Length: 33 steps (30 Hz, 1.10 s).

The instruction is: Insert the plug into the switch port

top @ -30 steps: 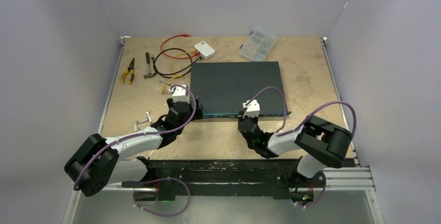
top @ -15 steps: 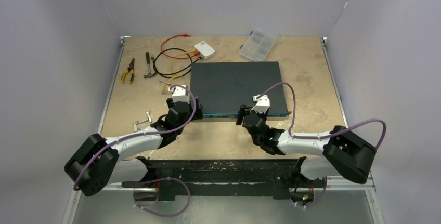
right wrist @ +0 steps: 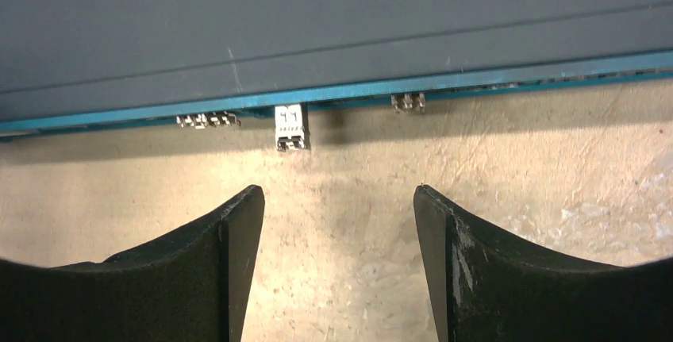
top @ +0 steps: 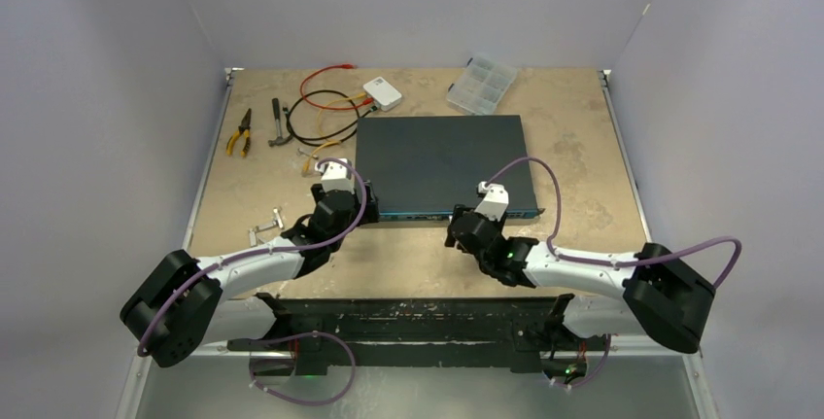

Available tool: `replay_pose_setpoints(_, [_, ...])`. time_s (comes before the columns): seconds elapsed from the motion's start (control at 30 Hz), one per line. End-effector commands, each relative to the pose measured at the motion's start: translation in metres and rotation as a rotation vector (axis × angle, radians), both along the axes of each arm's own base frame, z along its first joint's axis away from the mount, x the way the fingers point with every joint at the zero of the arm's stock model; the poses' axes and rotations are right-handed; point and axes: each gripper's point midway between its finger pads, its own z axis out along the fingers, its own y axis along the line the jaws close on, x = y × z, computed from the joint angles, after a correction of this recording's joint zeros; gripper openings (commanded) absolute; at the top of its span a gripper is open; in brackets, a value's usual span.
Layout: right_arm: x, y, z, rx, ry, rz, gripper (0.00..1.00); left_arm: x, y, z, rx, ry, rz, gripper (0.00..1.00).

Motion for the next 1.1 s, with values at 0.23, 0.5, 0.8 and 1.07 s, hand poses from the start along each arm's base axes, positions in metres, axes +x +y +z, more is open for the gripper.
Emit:
replay_pose_setpoints(0.23, [-0.023, 0.005, -0.010, 0.081, 0.126, 0.021, 0.53, 0.002, 0.000, 0.000, 0.015, -0.019, -0.002, 0.83])
replay_pose_setpoints(0.5, [-0.013, 0.017, -0.016, 0.030, 0.115, 0.058, 0.00, 0.002, 0.000, -0.001, 0.018, -0.016, -0.005, 0.83])
replay_pose_setpoints(0.8, [0.011, 0.016, -0.016, -0.005, 0.068, 0.043, 0.00, 0.002, 0.001, -0.001, 0.019, -0.017, -0.003, 0.83])
replay_pose_setpoints(1.07, [0.031, 0.019, -0.006, 0.017, 0.025, 0.051, 0.00, 0.002, 0.000, -0.001, 0.018, -0.017, -0.004, 0.83])
